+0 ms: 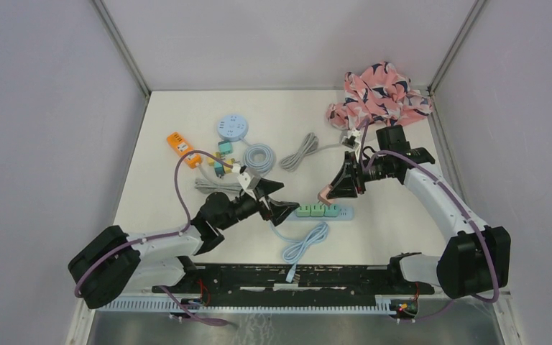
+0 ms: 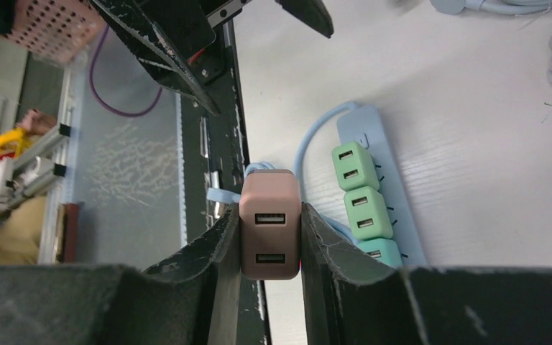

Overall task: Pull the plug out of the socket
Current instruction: Place the plug at the center of the board.

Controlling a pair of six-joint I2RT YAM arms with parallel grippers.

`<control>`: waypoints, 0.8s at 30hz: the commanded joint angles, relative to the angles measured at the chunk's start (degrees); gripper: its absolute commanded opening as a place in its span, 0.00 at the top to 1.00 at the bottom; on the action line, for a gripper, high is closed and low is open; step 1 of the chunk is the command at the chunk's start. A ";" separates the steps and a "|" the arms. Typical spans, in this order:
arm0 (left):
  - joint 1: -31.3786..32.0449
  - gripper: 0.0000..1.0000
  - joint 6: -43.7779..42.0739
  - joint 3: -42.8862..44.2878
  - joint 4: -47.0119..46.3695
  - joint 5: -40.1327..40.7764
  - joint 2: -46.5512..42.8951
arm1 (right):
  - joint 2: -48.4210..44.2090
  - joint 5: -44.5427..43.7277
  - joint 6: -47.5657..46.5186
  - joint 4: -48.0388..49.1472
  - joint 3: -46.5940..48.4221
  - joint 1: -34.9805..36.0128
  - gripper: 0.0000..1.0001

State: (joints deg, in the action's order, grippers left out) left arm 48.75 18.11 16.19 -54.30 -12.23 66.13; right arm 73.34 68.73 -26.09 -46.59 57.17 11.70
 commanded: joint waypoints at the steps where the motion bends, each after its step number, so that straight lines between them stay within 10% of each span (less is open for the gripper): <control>1: -0.15 0.01 12.88 -2.31 -1.92 4.07 -4.59 | -0.17 5.15 15.87 10.88 -0.46 -0.25 1.00; 14: 1.66 0.03 18.54 6.98 22.49 9.83 -13.23 | 5.84 6.36 47.13 27.19 -3.63 -0.29 1.00; 24: 13.85 0.03 5.71 23.99 44.44 27.11 -4.86 | 11.08 6.77 50.52 23.37 -1.00 -0.25 1.00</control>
State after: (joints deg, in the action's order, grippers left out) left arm 60.80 29.21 34.28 -18.33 8.51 58.85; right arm 84.31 73.58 21.71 -24.05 53.19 11.55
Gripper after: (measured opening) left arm 0.970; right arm 0.355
